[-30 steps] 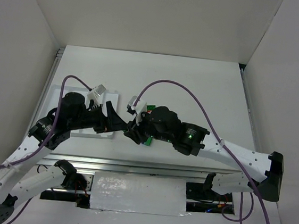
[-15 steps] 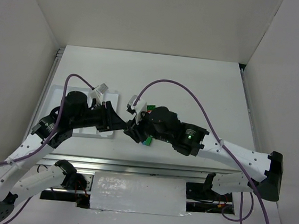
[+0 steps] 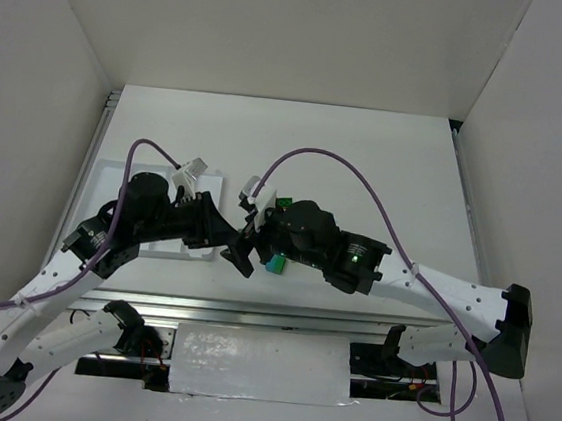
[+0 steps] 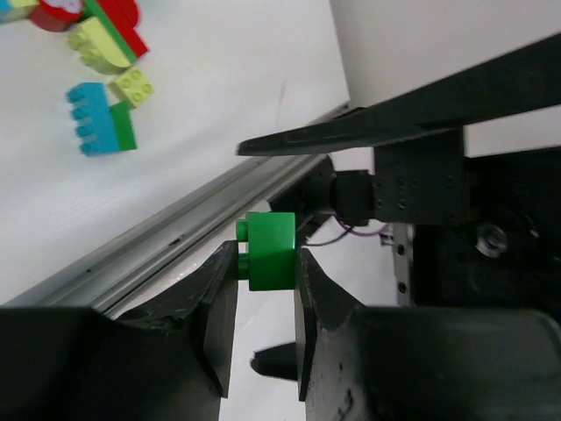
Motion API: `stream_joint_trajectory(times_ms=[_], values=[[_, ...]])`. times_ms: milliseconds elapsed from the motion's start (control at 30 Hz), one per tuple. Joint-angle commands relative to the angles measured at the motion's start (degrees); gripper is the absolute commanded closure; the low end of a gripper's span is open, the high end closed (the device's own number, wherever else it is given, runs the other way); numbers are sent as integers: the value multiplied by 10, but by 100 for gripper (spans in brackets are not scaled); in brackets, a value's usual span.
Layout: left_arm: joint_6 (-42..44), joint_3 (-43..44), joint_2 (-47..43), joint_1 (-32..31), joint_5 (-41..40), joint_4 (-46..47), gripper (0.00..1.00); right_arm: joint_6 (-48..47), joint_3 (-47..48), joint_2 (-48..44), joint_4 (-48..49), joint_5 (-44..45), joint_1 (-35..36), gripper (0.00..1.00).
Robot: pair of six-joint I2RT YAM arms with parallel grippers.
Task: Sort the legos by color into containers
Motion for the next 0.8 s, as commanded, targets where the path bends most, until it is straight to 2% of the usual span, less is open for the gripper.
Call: stream_joint_trajectory(times_ms=[0,167,200,333,500,533,667,767], values=[[36,33,-8,-6,-74,-32,100,9,-12,-9,78,4,0,0],[69,97,44,-6,-280,-127,100,49,-71,-37,78,13,-25,0],[70,100,54,-6,-353,-140,100,63,-83,-55,79,11,-35,0],[31,110,134,12,-512,-153,100,100,-143,-109,88,27,-62,0],[45,140,327,96,-523,-107,100,131,-169,-159,60,42,-67,0],[69,142,365,103,-522,-90,100,134,-171,-165,44,41,-67,0],[97,157,427,129,-503,-22,100,144,-195,-206,25,25,-64,0],[106,175,459,136,-498,-8,100,153,-214,-232,19,15,-64,0]])
